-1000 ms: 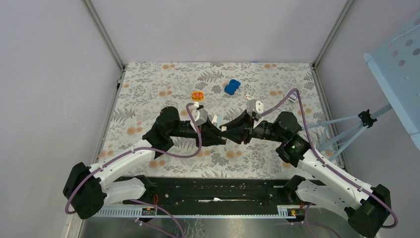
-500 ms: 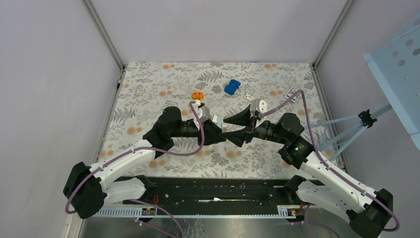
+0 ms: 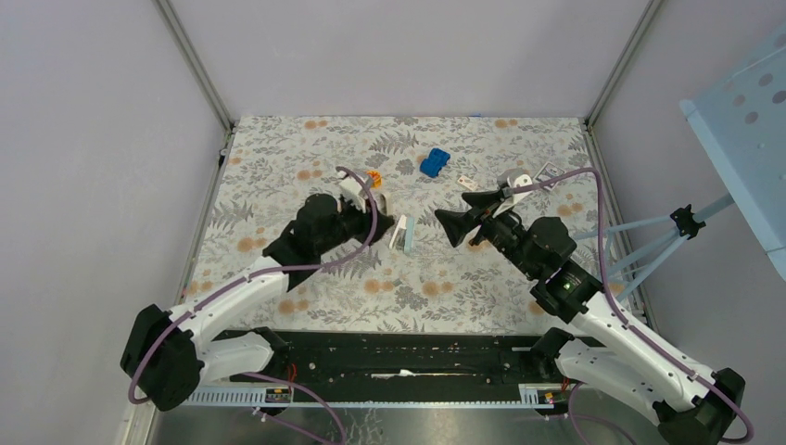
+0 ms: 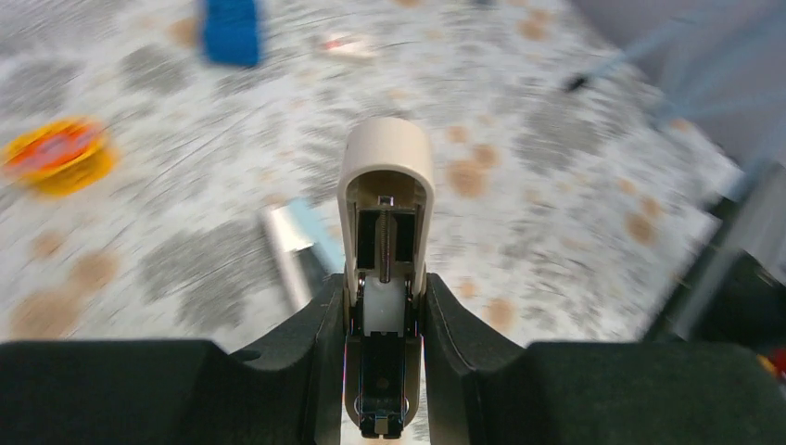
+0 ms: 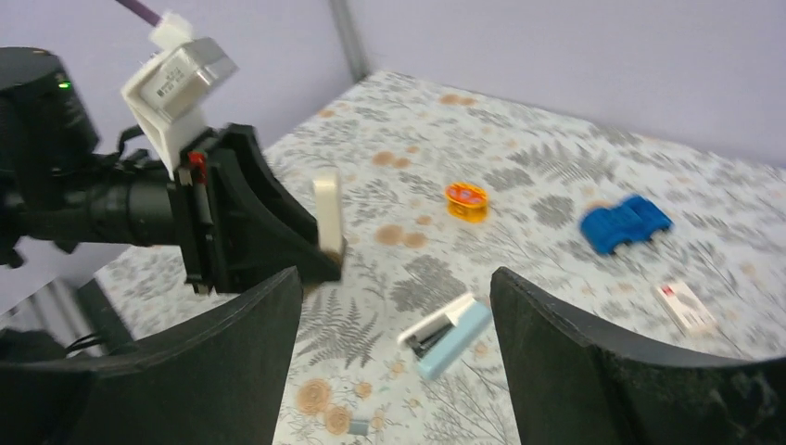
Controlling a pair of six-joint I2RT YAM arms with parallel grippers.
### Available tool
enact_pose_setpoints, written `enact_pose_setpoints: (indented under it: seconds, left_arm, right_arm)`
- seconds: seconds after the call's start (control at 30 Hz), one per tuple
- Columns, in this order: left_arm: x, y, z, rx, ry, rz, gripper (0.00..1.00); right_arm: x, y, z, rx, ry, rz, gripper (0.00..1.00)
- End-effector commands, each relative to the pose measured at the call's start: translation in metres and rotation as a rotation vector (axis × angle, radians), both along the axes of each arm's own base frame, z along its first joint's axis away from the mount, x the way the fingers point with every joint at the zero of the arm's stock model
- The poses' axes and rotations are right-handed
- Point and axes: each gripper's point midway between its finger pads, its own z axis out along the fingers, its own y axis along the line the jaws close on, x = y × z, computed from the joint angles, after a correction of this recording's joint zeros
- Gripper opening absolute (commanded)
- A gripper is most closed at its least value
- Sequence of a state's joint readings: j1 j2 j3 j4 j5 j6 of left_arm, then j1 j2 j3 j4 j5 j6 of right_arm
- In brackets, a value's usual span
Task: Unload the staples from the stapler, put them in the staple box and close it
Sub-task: Unload the staple at the center of the board, then place the stapler at the center of the board.
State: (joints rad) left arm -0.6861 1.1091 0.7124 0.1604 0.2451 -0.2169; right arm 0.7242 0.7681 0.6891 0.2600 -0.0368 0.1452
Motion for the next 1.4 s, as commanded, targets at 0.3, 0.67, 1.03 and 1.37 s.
enact_pose_setpoints:
  seconds: [0.3,0.67,1.03,1.37]
  left_arm:
    - [0.104,0.119,-0.055,0.059,0.164,0.804,0.0]
    - [0.159,0.147,-0.119,0.139,0.217,0.934,0.0]
    - [0.181,0.173,-0.143,0.153,0.237,1.002,0.06]
    - [0.184,0.185,-0.165,0.201,0.28,1.054,0.3]
  right_arm:
    - [0.022,-0.023,-0.039,0.001,0.2,-0.211,0.82]
    - [0.005,-0.015,-0.076,-0.038,0.337,-0.139,0.82]
    - [0.004,-0.018,-0.095,-0.036,0.384,-0.16,0.83]
    - [0.01,-0.026,-0.117,-0.1,0.465,-0.243,0.84]
